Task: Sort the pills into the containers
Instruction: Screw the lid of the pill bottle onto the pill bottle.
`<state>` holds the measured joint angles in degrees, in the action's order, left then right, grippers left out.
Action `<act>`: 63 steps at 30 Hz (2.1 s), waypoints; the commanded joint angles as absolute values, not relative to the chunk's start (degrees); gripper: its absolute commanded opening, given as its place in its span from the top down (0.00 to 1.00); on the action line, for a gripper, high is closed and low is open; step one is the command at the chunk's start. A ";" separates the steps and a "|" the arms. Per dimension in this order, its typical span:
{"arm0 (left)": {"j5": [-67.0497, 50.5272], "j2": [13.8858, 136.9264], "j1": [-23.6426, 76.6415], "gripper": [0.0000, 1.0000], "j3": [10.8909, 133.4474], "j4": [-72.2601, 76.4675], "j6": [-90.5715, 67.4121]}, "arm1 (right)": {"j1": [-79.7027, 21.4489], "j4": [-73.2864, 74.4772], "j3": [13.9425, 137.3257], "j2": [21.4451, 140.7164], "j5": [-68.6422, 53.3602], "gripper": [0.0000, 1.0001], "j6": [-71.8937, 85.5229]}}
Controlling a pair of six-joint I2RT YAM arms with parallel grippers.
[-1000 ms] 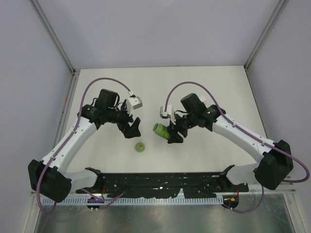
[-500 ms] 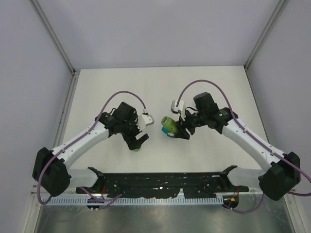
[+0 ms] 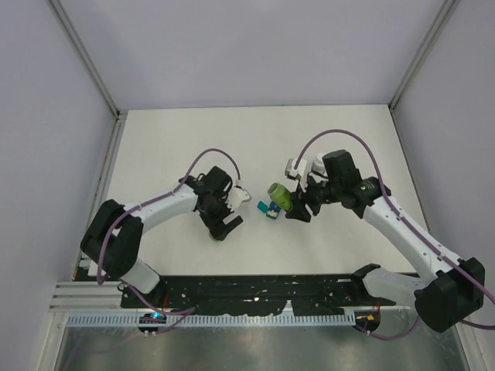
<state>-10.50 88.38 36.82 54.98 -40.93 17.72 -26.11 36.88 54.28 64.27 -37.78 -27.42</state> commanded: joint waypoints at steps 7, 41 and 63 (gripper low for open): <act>-7.91 92.28 38.84 0.03 55.46 -37.53 15.38 | -25.14 34.19 53.61 62.84 -40.43 0.94 -26.98; -4.66 95.36 42.01 0.61 56.51 -40.17 16.87 | -24.61 33.93 53.96 63.81 -41.31 0.94 -26.81; -41.56 75.85 29.36 1.00 73.99 -51.59 19.07 | -26.80 38.05 57.74 67.41 -43.86 0.95 -30.94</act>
